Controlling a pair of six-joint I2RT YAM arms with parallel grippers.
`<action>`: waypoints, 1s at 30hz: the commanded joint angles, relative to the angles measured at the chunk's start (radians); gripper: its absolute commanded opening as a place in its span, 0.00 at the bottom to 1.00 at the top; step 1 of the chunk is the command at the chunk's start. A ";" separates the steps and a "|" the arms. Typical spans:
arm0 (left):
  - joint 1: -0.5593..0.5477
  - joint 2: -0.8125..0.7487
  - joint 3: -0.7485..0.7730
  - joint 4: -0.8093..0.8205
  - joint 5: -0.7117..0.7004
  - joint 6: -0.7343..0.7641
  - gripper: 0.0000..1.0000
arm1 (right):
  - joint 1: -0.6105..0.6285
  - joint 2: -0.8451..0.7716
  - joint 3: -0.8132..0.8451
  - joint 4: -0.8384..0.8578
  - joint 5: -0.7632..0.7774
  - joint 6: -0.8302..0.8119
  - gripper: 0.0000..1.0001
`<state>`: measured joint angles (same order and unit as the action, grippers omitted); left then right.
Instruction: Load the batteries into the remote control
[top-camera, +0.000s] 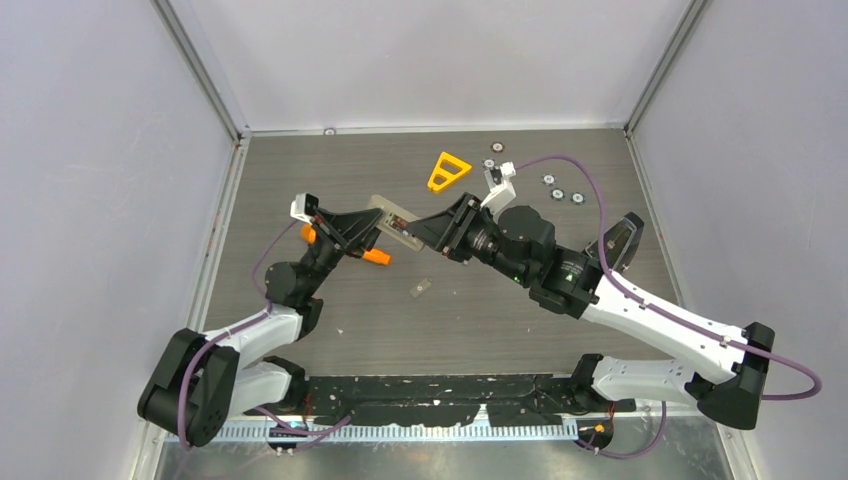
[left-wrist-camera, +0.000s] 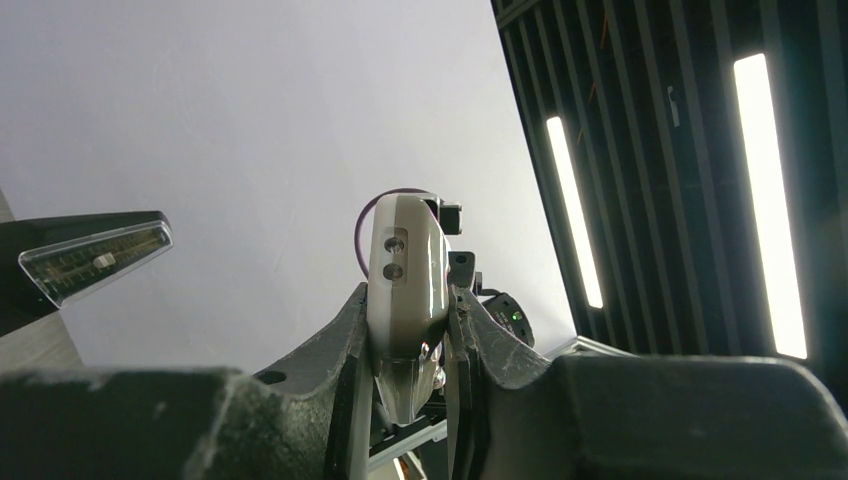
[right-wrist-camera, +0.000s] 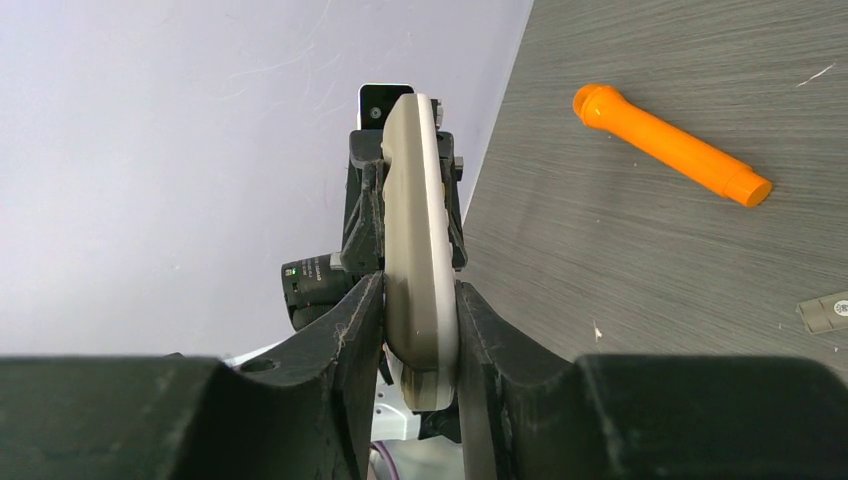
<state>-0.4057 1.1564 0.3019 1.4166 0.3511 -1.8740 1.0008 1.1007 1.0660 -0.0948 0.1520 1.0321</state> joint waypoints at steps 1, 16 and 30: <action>-0.014 -0.026 0.007 0.073 0.034 0.008 0.00 | 0.007 0.027 0.026 -0.077 0.021 -0.032 0.28; -0.013 -0.034 -0.003 0.066 0.022 0.019 0.00 | 0.022 0.061 0.053 -0.100 0.022 -0.125 0.33; -0.013 -0.092 -0.042 -0.033 -0.020 -0.040 0.00 | 0.060 0.101 0.110 -0.220 0.135 -0.336 0.29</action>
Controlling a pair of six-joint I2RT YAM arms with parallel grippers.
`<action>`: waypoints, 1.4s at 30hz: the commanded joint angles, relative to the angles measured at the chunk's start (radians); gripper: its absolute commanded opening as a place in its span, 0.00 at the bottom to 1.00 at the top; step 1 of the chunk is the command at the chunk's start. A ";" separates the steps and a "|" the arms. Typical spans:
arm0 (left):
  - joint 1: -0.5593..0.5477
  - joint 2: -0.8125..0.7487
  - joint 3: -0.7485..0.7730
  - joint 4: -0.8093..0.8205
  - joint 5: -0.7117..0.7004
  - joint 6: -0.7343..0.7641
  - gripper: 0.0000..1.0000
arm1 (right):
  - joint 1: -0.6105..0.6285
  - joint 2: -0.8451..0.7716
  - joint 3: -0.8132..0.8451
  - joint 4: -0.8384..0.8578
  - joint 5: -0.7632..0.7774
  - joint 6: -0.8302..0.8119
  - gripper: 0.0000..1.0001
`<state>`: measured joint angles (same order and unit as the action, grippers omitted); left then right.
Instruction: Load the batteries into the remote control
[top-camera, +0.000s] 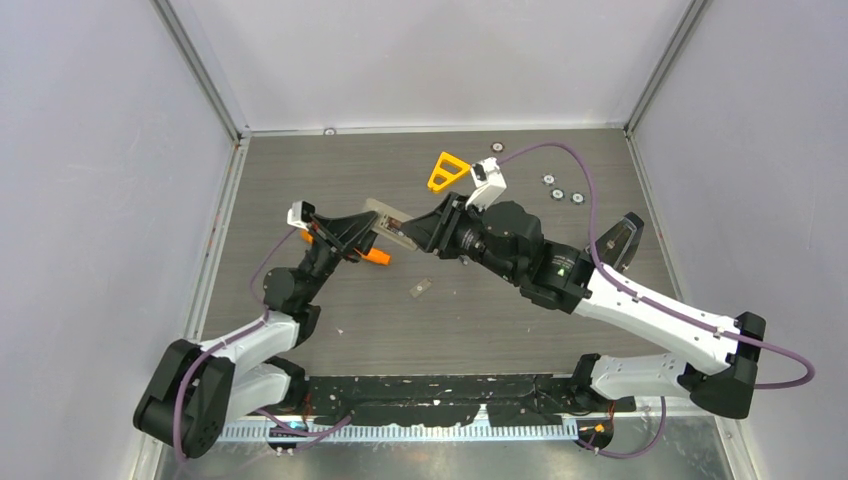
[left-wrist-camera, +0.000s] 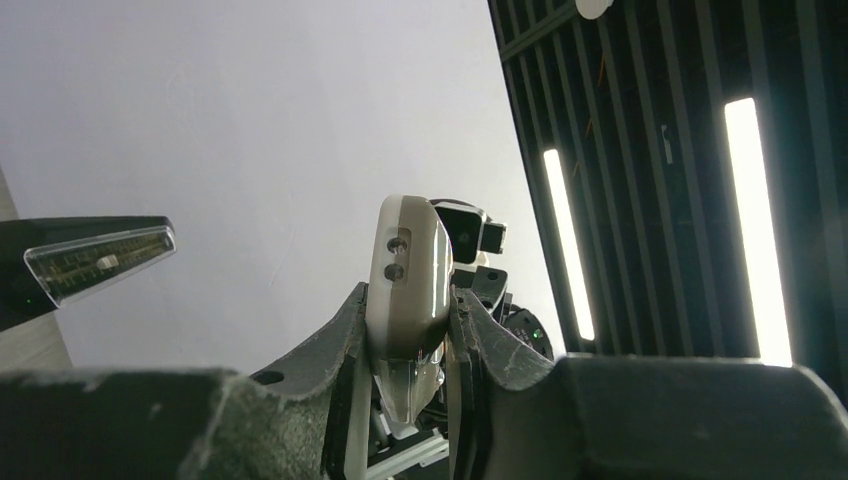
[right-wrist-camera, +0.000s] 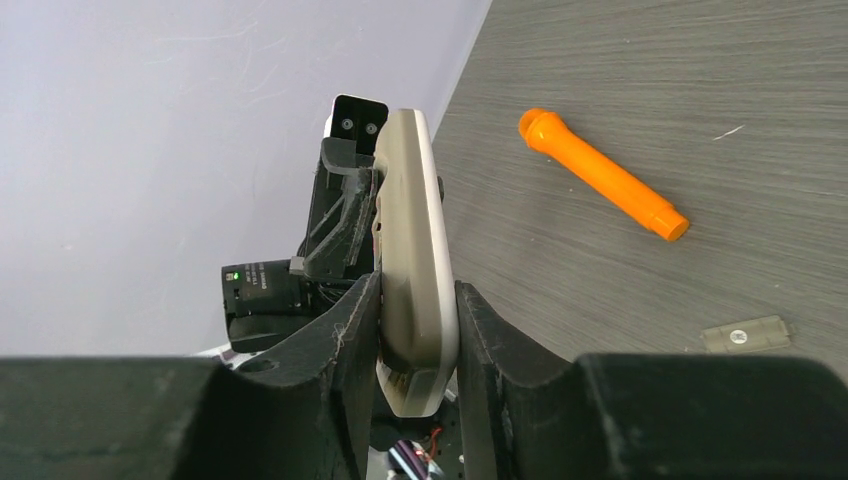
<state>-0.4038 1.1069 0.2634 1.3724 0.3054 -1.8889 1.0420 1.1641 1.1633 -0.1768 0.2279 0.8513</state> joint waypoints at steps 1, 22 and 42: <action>-0.015 -0.049 -0.008 -0.002 0.023 -0.028 0.00 | 0.020 0.039 0.018 -0.148 0.067 -0.179 0.29; -0.014 -0.167 -0.033 -0.249 0.024 0.042 0.00 | 0.003 -0.005 -0.017 -0.150 0.062 -0.126 0.45; -0.006 -0.316 0.003 -0.437 0.326 0.639 0.00 | -0.093 -0.236 -0.146 -0.034 -0.142 -0.107 0.90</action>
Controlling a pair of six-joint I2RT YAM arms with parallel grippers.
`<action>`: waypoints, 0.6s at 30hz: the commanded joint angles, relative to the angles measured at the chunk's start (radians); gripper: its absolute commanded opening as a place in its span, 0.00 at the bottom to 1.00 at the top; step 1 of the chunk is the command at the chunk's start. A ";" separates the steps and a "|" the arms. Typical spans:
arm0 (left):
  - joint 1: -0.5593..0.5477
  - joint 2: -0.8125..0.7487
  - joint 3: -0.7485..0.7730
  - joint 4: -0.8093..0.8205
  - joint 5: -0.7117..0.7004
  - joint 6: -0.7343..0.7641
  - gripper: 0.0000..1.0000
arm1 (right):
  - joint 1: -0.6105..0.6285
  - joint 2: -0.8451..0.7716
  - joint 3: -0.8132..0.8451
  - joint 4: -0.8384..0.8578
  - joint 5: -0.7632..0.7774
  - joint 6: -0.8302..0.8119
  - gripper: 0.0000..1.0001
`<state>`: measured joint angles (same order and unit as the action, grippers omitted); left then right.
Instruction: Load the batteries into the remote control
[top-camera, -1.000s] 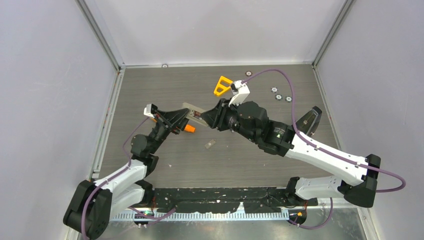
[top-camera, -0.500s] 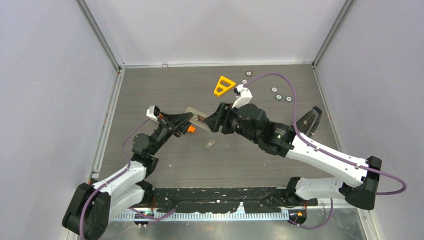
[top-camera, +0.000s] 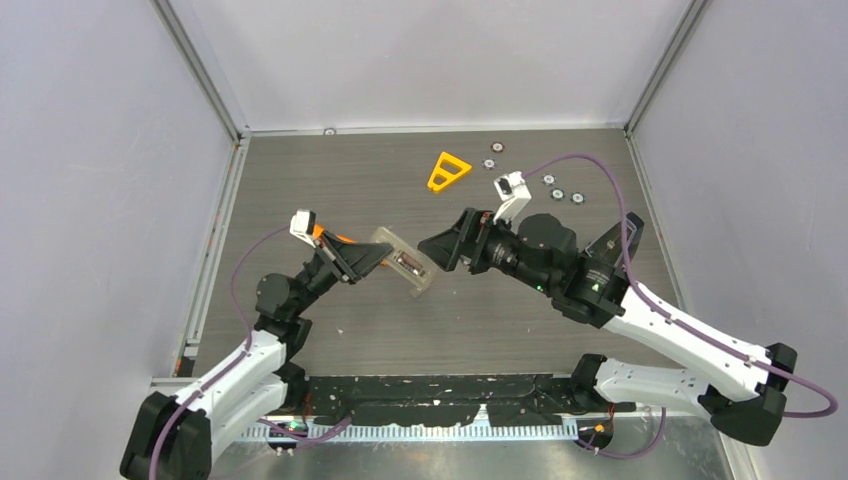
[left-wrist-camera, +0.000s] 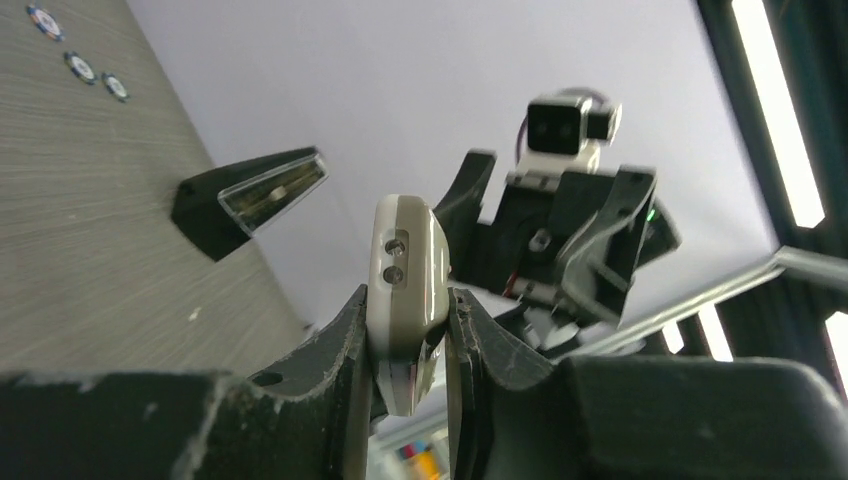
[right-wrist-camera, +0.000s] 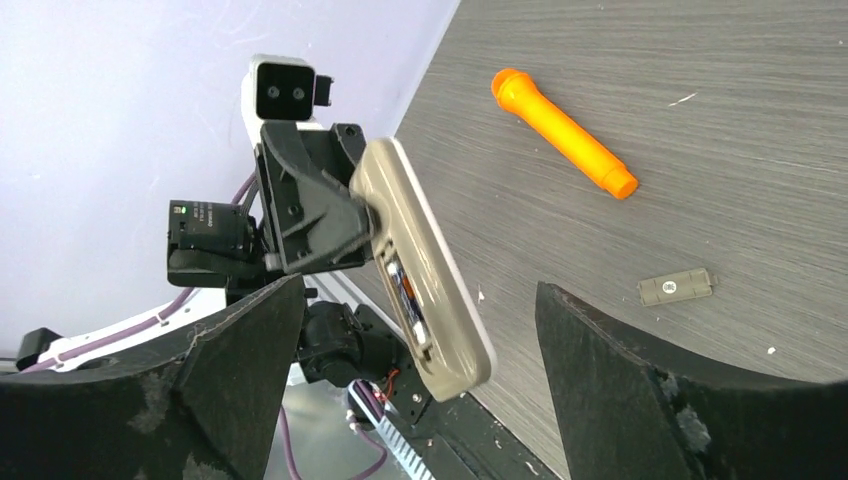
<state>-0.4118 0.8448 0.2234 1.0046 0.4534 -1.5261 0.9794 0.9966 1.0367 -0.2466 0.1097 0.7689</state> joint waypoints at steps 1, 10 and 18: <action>0.002 -0.067 0.063 -0.114 0.231 0.336 0.00 | -0.039 -0.076 -0.026 0.011 -0.017 -0.030 0.88; 0.002 -0.234 0.239 -0.705 0.446 0.826 0.00 | -0.201 -0.030 -0.017 -0.237 0.022 -0.168 0.83; 0.002 -0.264 0.313 -0.899 0.444 0.966 0.00 | -0.216 0.301 0.071 -0.297 0.070 -0.345 0.77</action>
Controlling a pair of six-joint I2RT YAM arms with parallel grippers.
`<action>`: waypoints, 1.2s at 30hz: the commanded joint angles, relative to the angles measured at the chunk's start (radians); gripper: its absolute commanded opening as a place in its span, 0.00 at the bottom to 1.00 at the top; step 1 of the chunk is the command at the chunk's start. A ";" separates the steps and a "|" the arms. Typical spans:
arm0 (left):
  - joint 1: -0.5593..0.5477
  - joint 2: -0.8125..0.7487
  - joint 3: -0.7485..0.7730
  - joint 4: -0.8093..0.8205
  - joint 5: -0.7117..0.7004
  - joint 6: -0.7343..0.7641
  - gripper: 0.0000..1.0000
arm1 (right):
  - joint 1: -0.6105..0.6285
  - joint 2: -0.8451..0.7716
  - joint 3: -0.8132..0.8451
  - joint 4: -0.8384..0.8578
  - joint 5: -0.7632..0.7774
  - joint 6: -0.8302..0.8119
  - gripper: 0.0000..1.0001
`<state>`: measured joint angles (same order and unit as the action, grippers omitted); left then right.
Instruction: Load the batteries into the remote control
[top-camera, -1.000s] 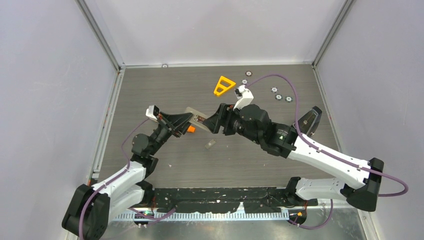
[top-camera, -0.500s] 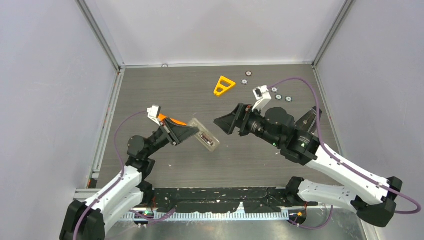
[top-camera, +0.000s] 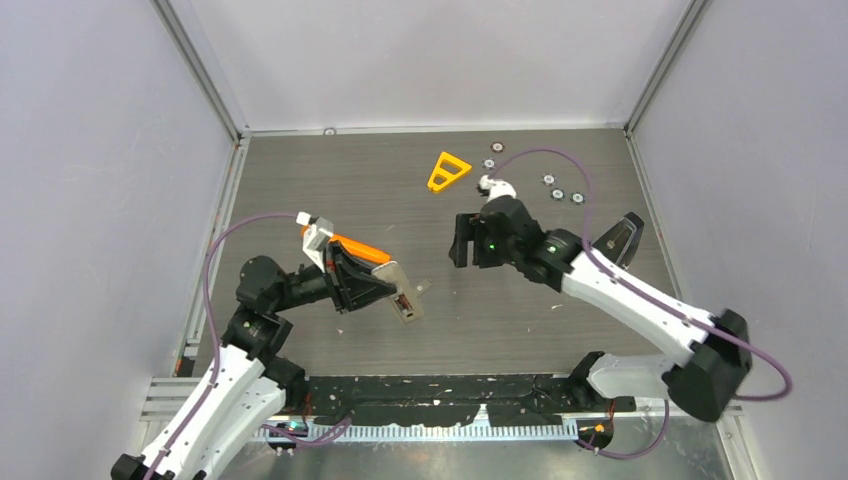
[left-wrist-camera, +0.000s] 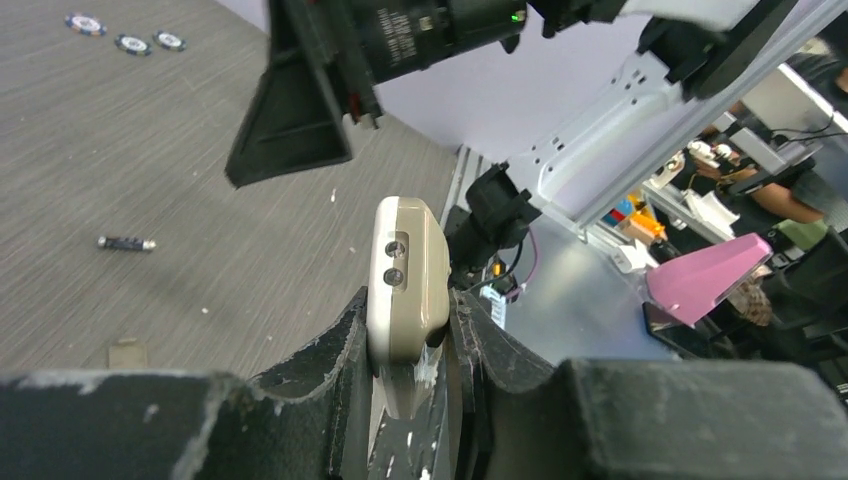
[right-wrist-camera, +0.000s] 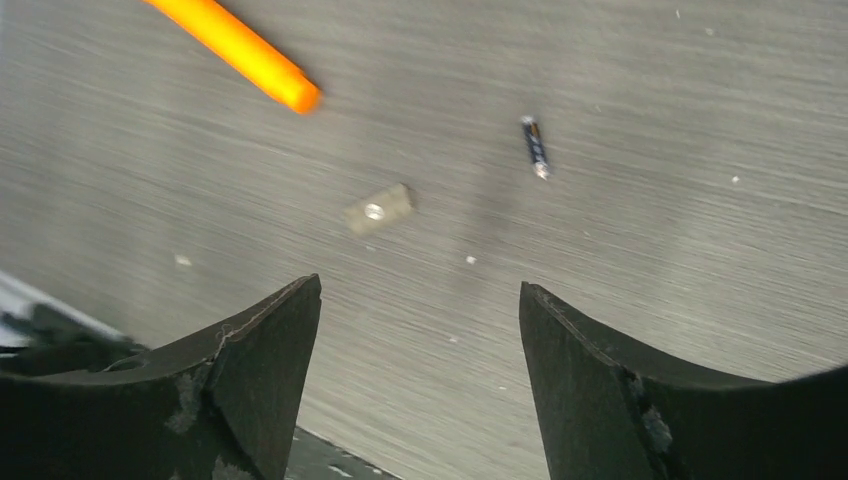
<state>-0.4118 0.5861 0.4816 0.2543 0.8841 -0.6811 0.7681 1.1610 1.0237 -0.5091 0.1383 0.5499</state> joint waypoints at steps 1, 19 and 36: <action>0.002 -0.010 0.060 -0.168 -0.007 0.129 0.00 | -0.010 0.169 0.097 -0.037 0.049 -0.163 0.75; 0.004 -0.005 0.048 -0.270 -0.183 0.092 0.00 | -0.133 0.749 0.377 -0.066 0.008 -0.331 0.45; 0.004 -0.001 0.032 -0.262 -0.199 0.087 0.00 | -0.159 0.833 0.369 -0.083 -0.149 -0.360 0.35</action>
<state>-0.4118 0.5869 0.5083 -0.0570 0.6926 -0.5861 0.6132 1.9972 1.4143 -0.6071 0.0410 0.1745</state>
